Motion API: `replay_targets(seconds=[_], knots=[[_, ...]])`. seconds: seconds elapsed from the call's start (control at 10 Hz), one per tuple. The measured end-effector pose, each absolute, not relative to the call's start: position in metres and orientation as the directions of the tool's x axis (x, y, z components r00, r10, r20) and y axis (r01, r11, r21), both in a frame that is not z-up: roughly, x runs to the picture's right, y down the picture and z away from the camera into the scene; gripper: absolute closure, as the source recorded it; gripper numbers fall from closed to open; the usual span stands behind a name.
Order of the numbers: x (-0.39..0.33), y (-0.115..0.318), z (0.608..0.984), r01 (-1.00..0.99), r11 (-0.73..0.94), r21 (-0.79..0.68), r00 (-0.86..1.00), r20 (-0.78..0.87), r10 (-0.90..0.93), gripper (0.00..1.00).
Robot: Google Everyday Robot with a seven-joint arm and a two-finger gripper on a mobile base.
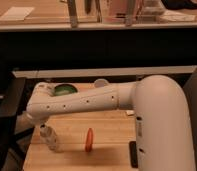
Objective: Knock the bottle over
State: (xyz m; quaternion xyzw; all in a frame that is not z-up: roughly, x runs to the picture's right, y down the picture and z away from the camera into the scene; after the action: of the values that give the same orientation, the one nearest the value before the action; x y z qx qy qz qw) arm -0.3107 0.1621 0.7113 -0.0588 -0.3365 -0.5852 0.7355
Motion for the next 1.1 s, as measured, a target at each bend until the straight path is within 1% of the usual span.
replay_targets(seconds=[1.1], knots=[[-0.3146,0.1637,0.7130,0.894,0.321,0.313,0.099,0.563,-0.821,1.00]])
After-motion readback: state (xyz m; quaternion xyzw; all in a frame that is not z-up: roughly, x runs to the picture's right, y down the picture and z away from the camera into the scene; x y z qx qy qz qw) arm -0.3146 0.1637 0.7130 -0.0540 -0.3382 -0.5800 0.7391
